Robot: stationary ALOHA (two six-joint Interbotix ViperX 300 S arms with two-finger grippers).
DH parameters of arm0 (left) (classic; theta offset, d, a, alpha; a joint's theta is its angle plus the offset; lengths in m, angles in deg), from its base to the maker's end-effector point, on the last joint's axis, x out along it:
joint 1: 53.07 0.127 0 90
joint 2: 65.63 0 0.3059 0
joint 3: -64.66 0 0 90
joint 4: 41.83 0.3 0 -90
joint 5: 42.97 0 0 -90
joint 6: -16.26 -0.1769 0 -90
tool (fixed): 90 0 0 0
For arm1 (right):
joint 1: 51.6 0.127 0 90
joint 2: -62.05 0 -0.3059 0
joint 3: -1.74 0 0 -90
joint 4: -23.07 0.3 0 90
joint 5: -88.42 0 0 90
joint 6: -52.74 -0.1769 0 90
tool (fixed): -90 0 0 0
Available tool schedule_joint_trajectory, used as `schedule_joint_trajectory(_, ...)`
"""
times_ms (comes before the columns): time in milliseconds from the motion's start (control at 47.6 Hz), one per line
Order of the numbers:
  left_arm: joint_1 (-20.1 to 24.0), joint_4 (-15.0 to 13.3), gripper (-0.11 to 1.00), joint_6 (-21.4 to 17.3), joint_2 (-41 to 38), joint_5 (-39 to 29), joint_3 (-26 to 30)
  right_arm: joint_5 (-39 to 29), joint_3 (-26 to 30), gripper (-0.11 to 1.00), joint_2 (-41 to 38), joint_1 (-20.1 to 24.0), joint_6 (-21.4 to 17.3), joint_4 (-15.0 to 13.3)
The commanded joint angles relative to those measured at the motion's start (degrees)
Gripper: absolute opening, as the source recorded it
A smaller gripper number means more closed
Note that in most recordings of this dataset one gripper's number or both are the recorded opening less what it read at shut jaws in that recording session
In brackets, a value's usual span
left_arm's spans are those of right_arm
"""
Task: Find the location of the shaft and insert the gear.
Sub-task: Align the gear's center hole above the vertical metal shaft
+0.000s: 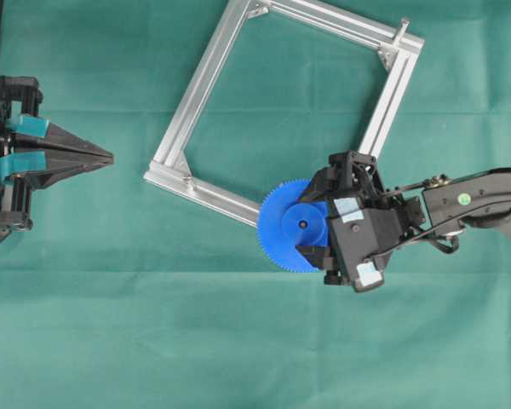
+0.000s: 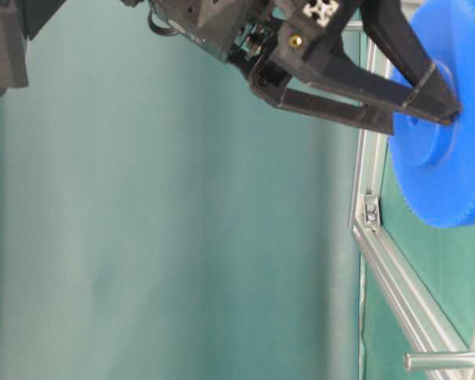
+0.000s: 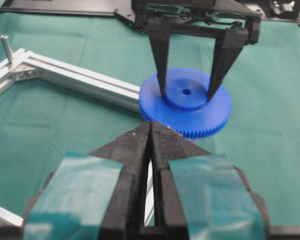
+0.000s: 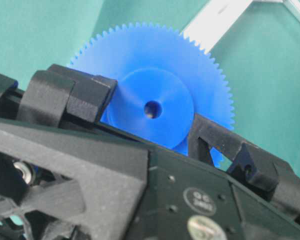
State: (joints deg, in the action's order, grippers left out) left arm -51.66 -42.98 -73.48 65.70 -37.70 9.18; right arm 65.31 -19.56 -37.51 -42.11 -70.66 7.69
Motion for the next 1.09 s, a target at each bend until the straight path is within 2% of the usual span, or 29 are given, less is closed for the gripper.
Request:
schedule_joint_trajectory(0,0.1,-0.1,0.01,0.1,-0.4,0.3,1.4,1.0,1.3,0.69,0.4,1.2,0.3,0.1)
schedule_joint_trajectory(231,0.2,-0.1,0.01,0.1,-0.3,0.3,1.5,1.2,2.1,0.69,-0.1,1.2,0.4,-0.4)
schedule_joint_trajectory(547,0.1,-0.1,0.01,0.1,-0.3,0.2,1.5,0.6,1.7,0.69,0.0,1.0,0.4,-3.3)
schedule_joint_trajectory(1072,0.1,-0.1,0.01,0.1,-0.4,0.2,1.4,3.0,1.0,0.69,-0.4,0.4,-0.2,-3.3)
